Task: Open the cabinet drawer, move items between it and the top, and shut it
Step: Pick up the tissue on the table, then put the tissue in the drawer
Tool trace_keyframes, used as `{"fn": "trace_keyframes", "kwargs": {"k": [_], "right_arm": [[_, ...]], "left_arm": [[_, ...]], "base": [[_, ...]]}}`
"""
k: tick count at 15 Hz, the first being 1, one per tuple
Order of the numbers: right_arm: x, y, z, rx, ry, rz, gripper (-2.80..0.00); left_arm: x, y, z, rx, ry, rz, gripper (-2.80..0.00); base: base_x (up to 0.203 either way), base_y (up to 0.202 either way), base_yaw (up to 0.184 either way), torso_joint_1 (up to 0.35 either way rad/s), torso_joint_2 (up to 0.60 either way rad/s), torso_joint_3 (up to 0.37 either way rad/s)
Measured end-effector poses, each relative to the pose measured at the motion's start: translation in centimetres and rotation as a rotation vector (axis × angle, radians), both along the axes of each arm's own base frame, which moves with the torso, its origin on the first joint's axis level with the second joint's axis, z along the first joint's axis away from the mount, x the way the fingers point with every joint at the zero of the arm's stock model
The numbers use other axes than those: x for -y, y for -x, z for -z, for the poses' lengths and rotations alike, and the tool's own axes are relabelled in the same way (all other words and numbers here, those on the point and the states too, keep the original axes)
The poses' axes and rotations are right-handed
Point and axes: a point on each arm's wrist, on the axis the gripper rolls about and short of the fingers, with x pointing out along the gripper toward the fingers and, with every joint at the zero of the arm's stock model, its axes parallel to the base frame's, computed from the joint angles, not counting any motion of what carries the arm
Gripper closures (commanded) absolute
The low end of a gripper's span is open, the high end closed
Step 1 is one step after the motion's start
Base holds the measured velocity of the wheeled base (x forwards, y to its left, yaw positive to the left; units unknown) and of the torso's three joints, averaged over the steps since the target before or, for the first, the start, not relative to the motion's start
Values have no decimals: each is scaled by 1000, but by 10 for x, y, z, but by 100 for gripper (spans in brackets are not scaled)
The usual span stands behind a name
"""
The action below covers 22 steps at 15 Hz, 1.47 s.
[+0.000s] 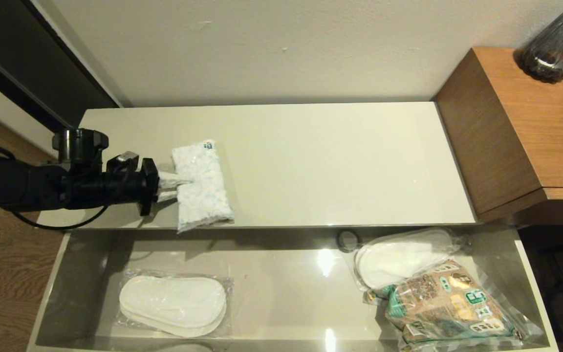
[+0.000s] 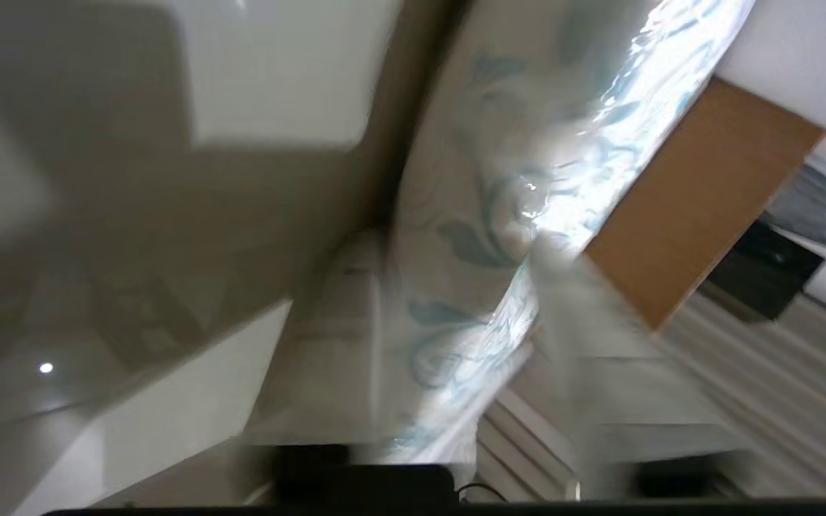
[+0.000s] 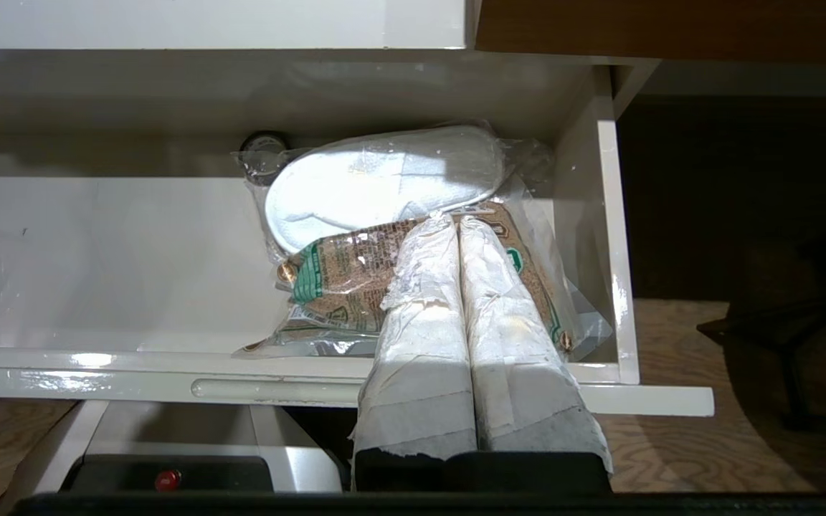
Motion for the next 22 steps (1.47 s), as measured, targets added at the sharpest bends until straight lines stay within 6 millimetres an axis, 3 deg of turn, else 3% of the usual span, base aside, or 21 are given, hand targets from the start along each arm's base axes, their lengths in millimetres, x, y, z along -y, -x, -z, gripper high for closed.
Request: {"fn": "trace_keyframes", "kwargs": {"k": [3, 7, 10, 12, 14, 16, 19, 22], "right_arm": [[0, 0, 0, 1, 0, -1, 0], [0, 0, 0, 1, 0, 0, 0], [0, 0, 0, 0, 0, 0, 0], [0, 0, 0, 1, 0, 0, 0], [0, 0, 0, 0, 0, 0, 0], [0, 0, 0, 0, 0, 0, 0], [0, 0, 0, 0, 0, 0, 0], [0, 0, 0, 1, 1, 0, 0]], "left_arm": [[4, 1, -2, -4, 6, 12, 0], [6, 17, -23, -11, 38, 0, 0], [10, 50, -43, -66, 50, -3, 0], [12, 80, -47, -199, 45, -41, 0], [12, 102, -49, -332, 27, -157, 0], [11, 112, -50, -439, 39, -288, 0], [8, 117, -40, -569, -50, -444, 0], [6, 110, -22, -690, -155, -535, 0]], "base": [[0, 0, 0, 0, 0, 0], [0, 0, 0, 0, 0, 0], [0, 0, 0, 0, 0, 0], [0, 0, 0, 0, 0, 0], [0, 0, 0, 0, 0, 0], [0, 0, 0, 0, 0, 0], [0, 0, 0, 0, 0, 0], [0, 0, 0, 0, 0, 0]]}}
